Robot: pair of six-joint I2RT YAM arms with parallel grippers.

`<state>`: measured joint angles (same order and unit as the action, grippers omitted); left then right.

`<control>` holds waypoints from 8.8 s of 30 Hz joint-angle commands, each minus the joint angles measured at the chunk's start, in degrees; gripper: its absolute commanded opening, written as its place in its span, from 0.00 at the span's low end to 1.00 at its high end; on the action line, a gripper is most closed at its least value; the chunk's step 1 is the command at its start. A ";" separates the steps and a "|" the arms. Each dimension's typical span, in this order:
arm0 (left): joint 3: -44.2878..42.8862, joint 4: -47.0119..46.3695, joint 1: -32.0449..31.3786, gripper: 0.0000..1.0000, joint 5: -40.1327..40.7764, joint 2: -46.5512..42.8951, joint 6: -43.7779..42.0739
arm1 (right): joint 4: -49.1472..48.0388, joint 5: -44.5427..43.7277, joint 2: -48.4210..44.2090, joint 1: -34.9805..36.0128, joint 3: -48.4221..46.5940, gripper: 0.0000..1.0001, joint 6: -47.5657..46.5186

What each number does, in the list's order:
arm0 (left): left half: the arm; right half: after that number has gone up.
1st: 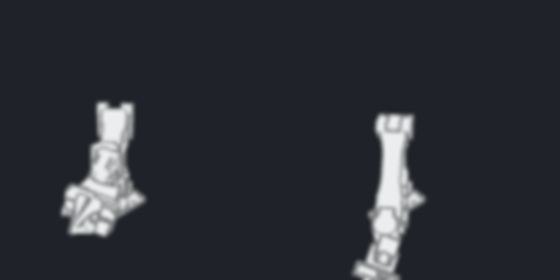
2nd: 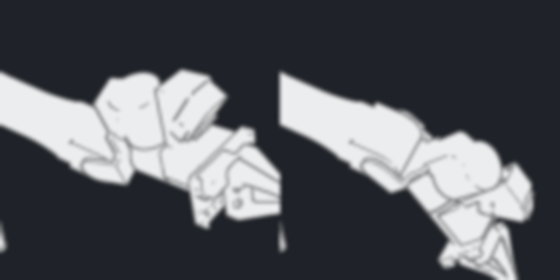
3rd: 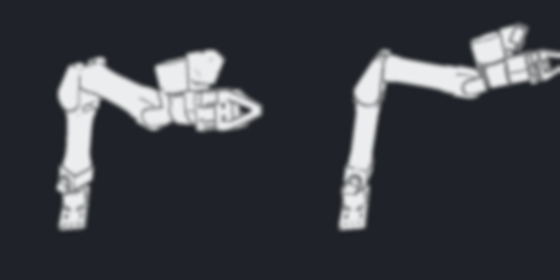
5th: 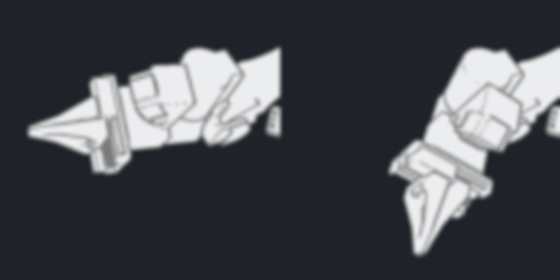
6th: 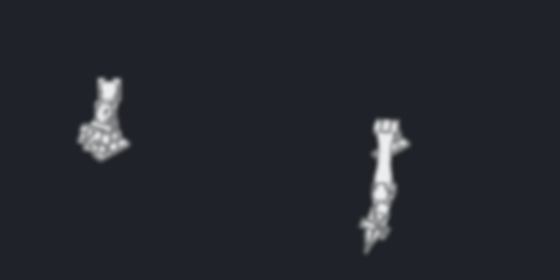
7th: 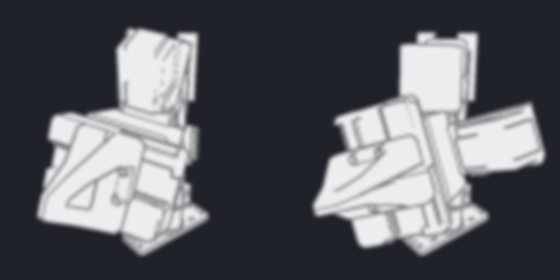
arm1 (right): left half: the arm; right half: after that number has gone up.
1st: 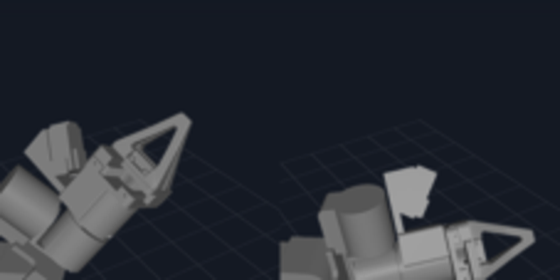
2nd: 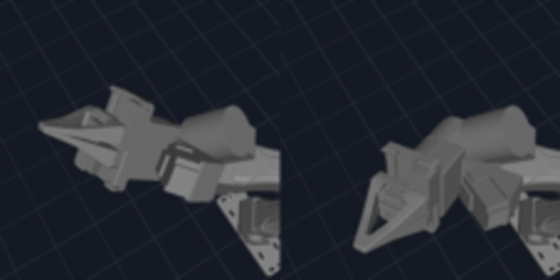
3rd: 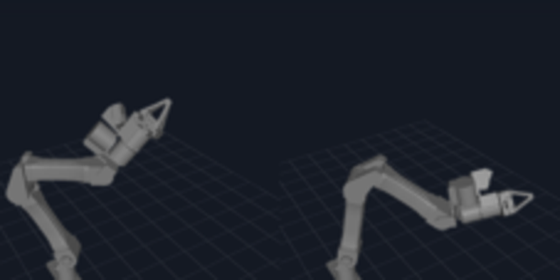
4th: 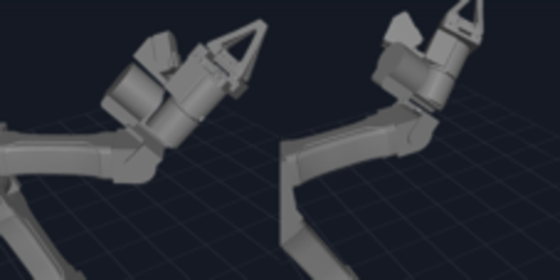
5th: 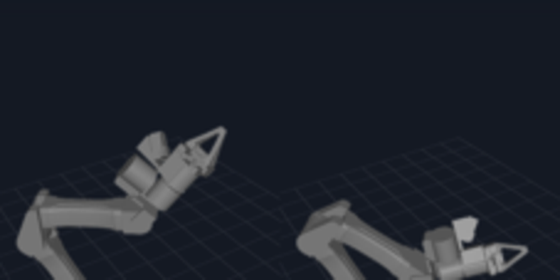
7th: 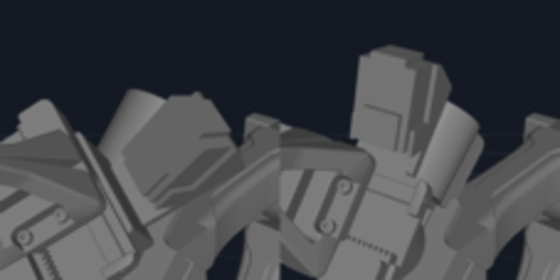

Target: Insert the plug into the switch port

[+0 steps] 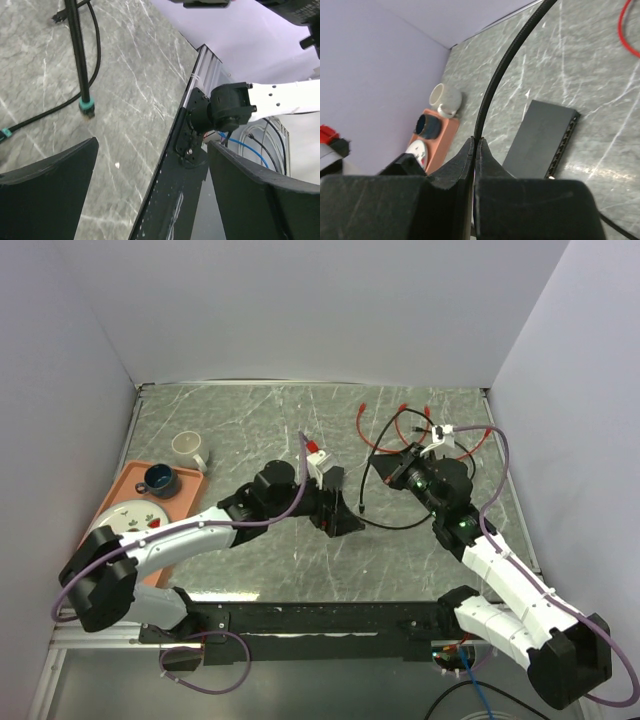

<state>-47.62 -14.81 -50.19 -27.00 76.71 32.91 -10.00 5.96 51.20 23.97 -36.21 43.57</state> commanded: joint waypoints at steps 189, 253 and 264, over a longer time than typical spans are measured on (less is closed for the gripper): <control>1.12 13.58 -2.01 0.99 26.03 -5.69 -4.17 | 49.83 -14.23 57.18 -12.37 -41.42 0.01 -35.75; 3.14 -9.36 4.76 0.76 -13.68 -15.54 -3.73 | 17.03 55.49 -9.01 -2.35 -3.43 0.00 -29.60; -3.45 -3.47 0.63 0.59 -13.16 -5.87 -6.19 | 20.28 52.75 -9.36 -2.17 -4.22 0.00 -31.97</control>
<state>-47.62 -18.17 -48.51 -39.24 69.01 28.25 10.15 59.55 42.52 21.32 -37.58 13.39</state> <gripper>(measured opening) 0.609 0.206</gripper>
